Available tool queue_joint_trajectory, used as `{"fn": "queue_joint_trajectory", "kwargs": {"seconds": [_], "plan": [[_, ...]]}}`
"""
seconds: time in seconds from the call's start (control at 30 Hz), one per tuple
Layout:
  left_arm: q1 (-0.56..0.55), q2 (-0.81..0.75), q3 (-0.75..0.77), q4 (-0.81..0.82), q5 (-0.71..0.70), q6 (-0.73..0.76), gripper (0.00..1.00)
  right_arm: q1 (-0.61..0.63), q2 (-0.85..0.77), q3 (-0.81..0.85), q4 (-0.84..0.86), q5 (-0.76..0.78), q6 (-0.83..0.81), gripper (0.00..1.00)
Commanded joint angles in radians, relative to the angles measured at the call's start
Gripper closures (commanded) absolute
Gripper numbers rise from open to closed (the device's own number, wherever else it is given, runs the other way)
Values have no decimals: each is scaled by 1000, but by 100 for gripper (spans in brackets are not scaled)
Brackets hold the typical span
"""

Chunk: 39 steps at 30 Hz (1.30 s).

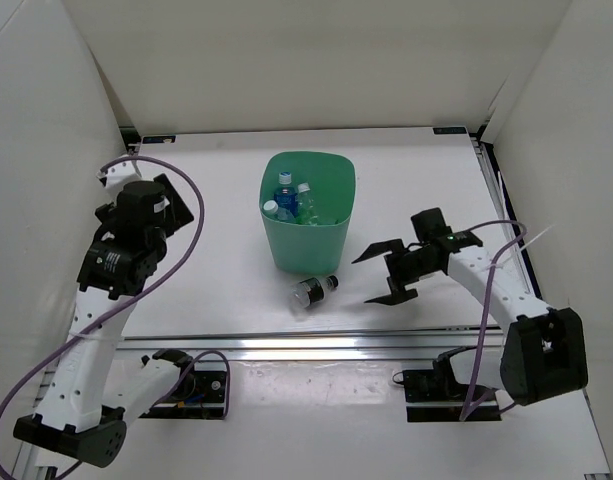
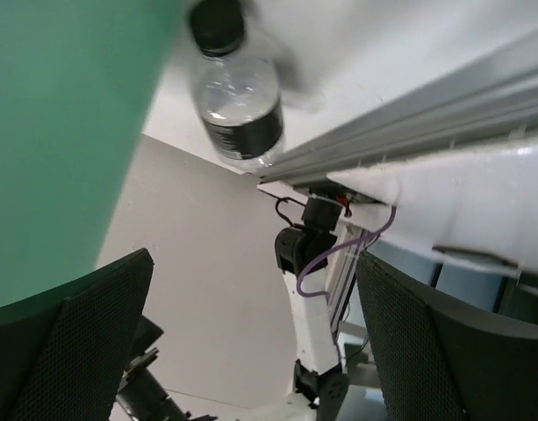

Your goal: Put the plastic bottles in the bin

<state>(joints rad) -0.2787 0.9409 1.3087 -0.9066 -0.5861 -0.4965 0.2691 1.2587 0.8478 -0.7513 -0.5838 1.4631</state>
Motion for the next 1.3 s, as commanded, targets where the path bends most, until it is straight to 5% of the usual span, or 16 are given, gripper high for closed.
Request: {"fn": "queue_joint_trajectory", "kwargs": {"seconds": [0.0,0.3,0.83,1.13,1.27], "plan": [[21,-30,-25,-95,-9,-80,0,77,7,-18,93,-10,224,0],[21,-88,-85,-114,22,-77,0,304,261,111,236,30,338,0],[21,-117,-127,-161,8,-57,0,375,524,186,280,-25,315,0],[21,-136,-146,-179,-1,-48,0,375,573,143,280,-93,266,26],[21,-145,-157,-179,-11,-48,0,375,532,114,280,-129,266,56]]}}
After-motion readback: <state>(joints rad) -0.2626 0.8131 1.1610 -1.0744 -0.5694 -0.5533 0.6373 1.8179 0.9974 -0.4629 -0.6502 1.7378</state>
